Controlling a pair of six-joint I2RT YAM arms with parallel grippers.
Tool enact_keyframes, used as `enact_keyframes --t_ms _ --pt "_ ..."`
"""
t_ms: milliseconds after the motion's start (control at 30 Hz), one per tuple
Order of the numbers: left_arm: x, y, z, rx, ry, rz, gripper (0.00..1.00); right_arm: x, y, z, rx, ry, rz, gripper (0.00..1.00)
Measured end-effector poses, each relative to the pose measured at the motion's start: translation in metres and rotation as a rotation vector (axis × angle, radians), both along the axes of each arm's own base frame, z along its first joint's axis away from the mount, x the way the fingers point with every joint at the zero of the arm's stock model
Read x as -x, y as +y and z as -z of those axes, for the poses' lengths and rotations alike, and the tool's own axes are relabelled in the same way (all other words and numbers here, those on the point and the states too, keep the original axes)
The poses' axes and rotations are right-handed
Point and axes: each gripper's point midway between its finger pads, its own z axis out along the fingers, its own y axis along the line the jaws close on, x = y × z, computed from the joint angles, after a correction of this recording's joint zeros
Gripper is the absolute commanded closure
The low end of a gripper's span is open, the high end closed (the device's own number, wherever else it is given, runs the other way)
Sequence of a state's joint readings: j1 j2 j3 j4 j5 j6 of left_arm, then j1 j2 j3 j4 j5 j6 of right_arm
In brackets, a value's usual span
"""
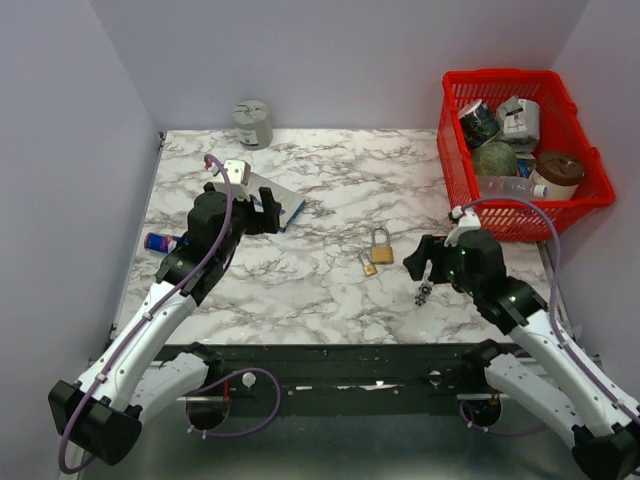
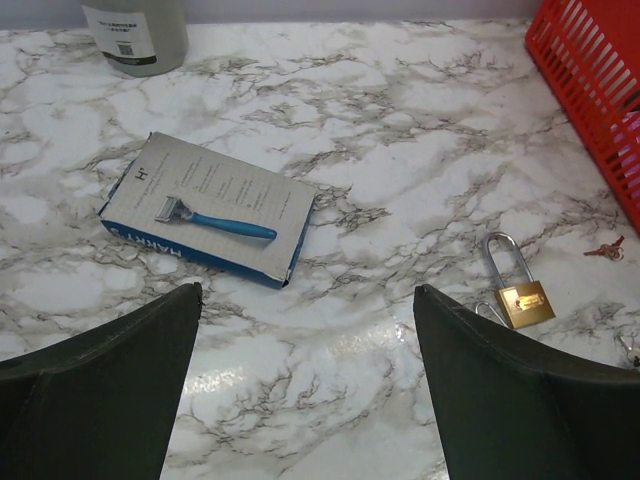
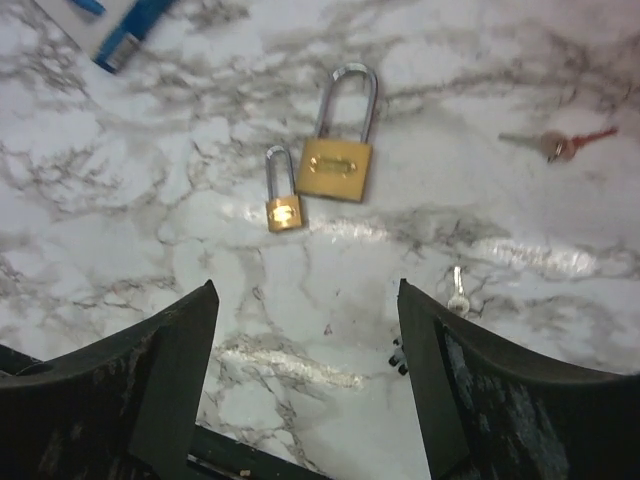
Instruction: Unlock with the key
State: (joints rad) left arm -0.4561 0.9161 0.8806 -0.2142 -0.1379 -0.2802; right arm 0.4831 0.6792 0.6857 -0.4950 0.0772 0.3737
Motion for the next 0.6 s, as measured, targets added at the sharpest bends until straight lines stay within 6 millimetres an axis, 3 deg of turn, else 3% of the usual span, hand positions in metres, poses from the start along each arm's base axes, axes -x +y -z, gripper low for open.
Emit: enact_keyframes --t_ms 133,233,400,600 --pt "0.000 0.000 0.000 0.003 0.000 -0.002 0.05 0.012 -0.001 0.083 0.027 0.232 0.060 0.14" --pt "0.000 0.000 0.002 0.009 0.007 -0.007 0.05 0.019 -0.010 0.117 0.062 0.342 0.116 0.14" --pt "0.001 0.000 0.001 0.021 0.005 -0.014 0.05 0.011 -0.031 0.142 0.064 0.443 0.239 0.20" --pt "0.002 0.002 -0.002 0.031 -0.001 -0.025 0.05 0.005 -0.039 0.145 0.042 0.452 0.291 0.33"
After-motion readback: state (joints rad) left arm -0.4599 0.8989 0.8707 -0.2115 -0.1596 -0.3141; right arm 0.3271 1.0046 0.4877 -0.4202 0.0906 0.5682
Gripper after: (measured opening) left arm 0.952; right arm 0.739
